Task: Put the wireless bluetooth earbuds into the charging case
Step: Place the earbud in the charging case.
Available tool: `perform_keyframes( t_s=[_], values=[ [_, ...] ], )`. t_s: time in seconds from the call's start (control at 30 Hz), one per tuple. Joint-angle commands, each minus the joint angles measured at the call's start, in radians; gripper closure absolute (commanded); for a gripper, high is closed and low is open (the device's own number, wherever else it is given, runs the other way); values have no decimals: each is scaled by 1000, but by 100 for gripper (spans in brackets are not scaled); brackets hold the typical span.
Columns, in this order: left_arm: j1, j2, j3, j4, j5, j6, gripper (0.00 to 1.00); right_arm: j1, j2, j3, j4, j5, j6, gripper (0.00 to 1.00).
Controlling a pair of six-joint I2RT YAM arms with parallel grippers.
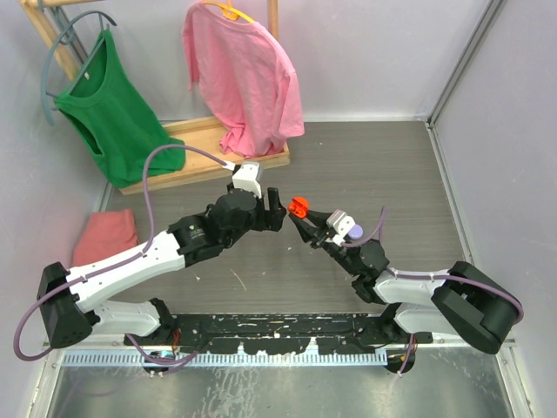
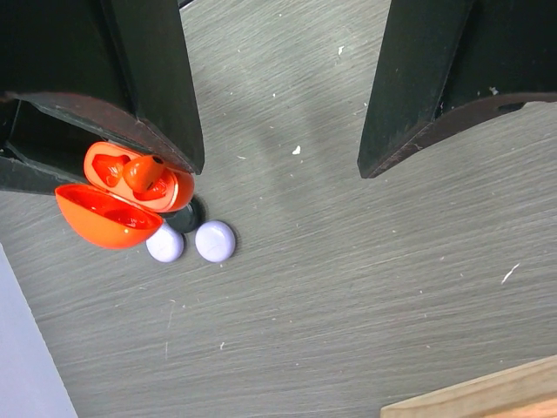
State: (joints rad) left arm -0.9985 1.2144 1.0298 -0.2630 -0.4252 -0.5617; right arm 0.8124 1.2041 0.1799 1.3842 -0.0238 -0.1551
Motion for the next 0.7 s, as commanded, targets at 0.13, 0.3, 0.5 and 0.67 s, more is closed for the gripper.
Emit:
perform_keyframes(
  t_s=[0.13,0.3,0.5,0.67],
  values=[
    [35,-35,7,55,28,-12,27,1,-23,5,78,-11,5,99],
    [40,-36,15,55,64,-19,27,1,-20,9,73,-15,6,99],
    [41,-30,42,-4,48,-43,27,0,-20,7,70,-9,6,99],
    [40,-50,31,-59,24,-49,27,1,-18,6,70,-5,5,99]
  ],
)
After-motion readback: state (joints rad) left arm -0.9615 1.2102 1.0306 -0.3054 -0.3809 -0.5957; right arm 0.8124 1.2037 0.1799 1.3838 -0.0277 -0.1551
